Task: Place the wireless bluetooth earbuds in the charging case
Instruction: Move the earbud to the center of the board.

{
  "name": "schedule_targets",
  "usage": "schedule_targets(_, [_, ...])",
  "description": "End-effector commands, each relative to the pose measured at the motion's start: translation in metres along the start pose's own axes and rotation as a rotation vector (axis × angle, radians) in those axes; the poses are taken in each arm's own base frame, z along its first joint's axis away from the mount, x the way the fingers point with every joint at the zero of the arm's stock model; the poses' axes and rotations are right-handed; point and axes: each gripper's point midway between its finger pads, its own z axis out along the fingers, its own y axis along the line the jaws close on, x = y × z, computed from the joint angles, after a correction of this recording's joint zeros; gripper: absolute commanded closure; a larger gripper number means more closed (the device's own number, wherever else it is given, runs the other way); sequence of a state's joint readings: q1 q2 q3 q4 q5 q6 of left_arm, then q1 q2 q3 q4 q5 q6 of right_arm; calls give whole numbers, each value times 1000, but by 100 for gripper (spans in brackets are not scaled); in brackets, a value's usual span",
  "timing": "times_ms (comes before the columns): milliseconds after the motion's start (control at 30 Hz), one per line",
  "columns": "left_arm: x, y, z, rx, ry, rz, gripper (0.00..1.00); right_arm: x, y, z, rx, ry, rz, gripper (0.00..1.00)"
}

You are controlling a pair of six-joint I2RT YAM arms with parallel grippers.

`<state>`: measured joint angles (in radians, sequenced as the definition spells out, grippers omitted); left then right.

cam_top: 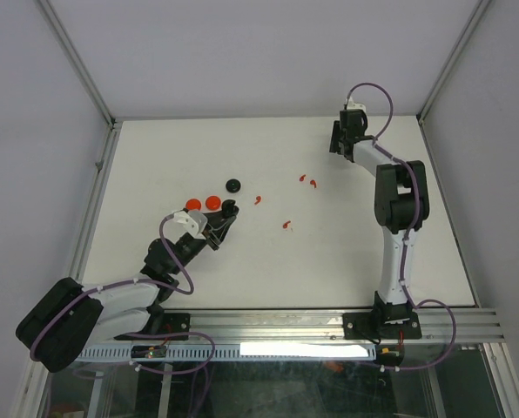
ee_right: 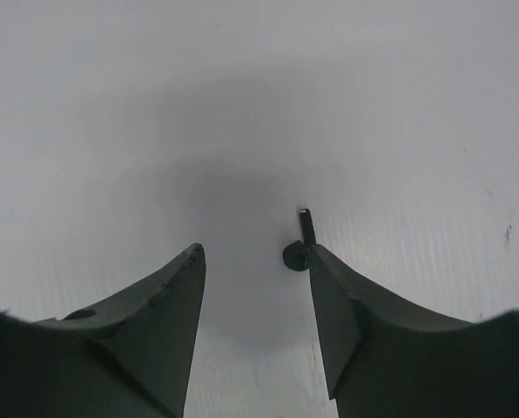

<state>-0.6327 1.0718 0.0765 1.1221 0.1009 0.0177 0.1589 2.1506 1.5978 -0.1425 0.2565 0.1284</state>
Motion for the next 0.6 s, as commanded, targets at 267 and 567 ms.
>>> schedule_targets(267, [-4,8,3,-28,-21,29,100,-6,-27,28,67,54,-2,52])
schedule_targets(567, [-6,8,2,-28,-24,32,100,18,-31,36,64,131,9,59])
